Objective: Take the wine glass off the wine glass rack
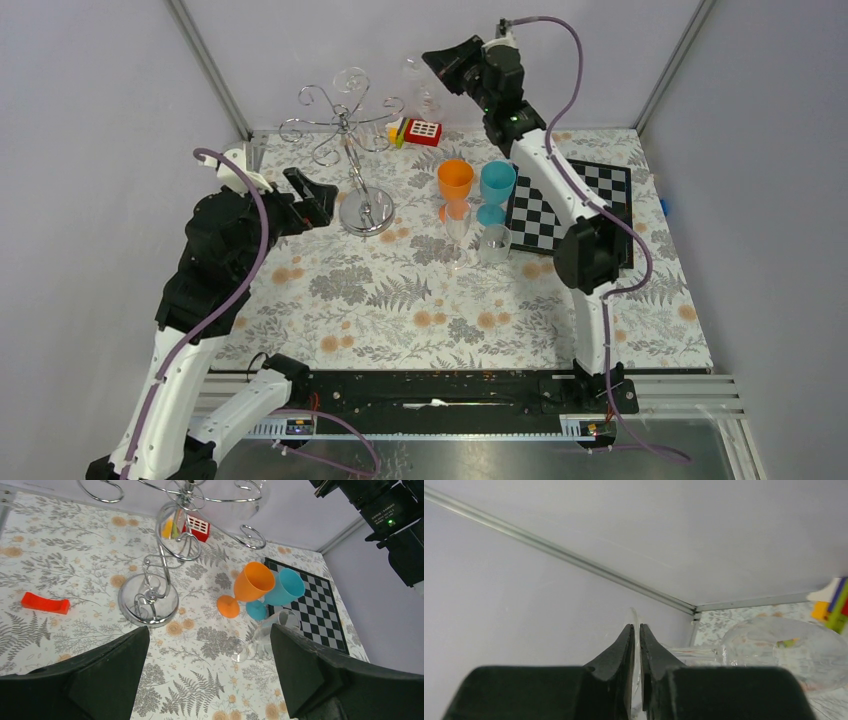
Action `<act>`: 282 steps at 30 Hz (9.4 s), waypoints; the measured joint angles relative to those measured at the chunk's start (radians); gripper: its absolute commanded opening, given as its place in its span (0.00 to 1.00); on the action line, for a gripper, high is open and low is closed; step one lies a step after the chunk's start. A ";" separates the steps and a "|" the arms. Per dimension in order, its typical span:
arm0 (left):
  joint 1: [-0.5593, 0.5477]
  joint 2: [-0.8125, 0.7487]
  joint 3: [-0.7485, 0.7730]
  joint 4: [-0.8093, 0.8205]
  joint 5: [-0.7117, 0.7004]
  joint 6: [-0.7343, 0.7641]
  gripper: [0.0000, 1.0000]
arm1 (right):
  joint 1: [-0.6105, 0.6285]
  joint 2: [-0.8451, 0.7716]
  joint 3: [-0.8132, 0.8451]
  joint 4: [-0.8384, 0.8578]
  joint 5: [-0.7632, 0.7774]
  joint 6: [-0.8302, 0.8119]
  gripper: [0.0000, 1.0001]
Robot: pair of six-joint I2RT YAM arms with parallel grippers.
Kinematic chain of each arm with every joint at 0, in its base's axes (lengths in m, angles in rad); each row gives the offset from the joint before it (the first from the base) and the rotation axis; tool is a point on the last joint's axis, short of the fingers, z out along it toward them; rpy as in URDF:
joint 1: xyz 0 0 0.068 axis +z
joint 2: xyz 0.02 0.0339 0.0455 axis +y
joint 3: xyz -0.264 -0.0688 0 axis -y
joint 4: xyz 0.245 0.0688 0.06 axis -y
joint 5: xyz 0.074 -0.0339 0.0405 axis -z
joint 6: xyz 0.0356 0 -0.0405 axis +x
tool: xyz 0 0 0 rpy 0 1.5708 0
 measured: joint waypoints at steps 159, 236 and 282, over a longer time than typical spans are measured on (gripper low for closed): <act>-0.407 0.323 -0.225 1.666 0.388 -0.216 0.00 | 0.161 -1.198 -1.511 1.023 -0.325 0.493 0.47; -0.421 -0.196 -0.332 0.428 0.049 0.094 0.99 | 0.248 -1.368 -0.866 -1.046 -0.009 -0.706 0.00; -0.421 -0.214 -0.253 0.291 -0.254 0.121 0.99 | 0.248 -0.868 -1.026 -1.046 0.131 -0.747 0.52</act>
